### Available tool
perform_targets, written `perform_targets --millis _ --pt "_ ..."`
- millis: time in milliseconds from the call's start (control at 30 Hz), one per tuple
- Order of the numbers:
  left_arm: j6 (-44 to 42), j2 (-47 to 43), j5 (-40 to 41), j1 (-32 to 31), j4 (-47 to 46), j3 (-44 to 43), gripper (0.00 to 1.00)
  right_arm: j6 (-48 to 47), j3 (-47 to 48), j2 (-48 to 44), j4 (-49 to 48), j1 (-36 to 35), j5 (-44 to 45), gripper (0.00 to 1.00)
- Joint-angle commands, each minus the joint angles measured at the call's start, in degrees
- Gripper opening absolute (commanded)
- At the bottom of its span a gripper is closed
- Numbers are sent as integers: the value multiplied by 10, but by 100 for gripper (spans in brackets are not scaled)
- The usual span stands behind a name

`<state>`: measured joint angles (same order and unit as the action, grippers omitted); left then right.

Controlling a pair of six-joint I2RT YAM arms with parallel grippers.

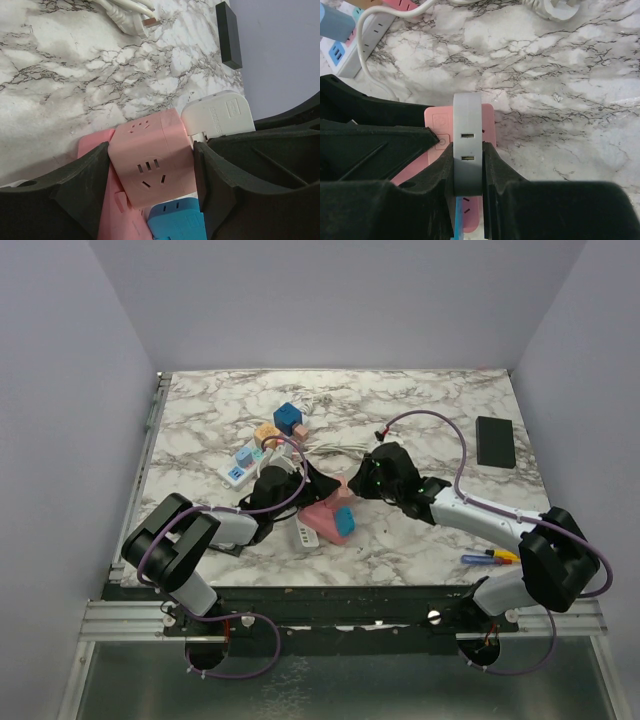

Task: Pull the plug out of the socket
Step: Remove the plug from the socket.

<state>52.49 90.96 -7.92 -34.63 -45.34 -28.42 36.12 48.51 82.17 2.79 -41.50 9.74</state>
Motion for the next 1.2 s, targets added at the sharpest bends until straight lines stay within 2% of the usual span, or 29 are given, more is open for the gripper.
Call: perform_targets --millis 0,500,867,1167 --pt "-64 8 25 1 102 27 7 16 -14 -4 -6 19 -23 0" --pt "-66 11 26 1 104 24 7 0 0 -1 -5 18 -32 0" --pt "-68 12 25 1 104 24 7 -45 15 -15 0 -61 89 0" --pt "-68 13 25 1 105 27 7 -45 -32 -58 -56 -75 108 0"
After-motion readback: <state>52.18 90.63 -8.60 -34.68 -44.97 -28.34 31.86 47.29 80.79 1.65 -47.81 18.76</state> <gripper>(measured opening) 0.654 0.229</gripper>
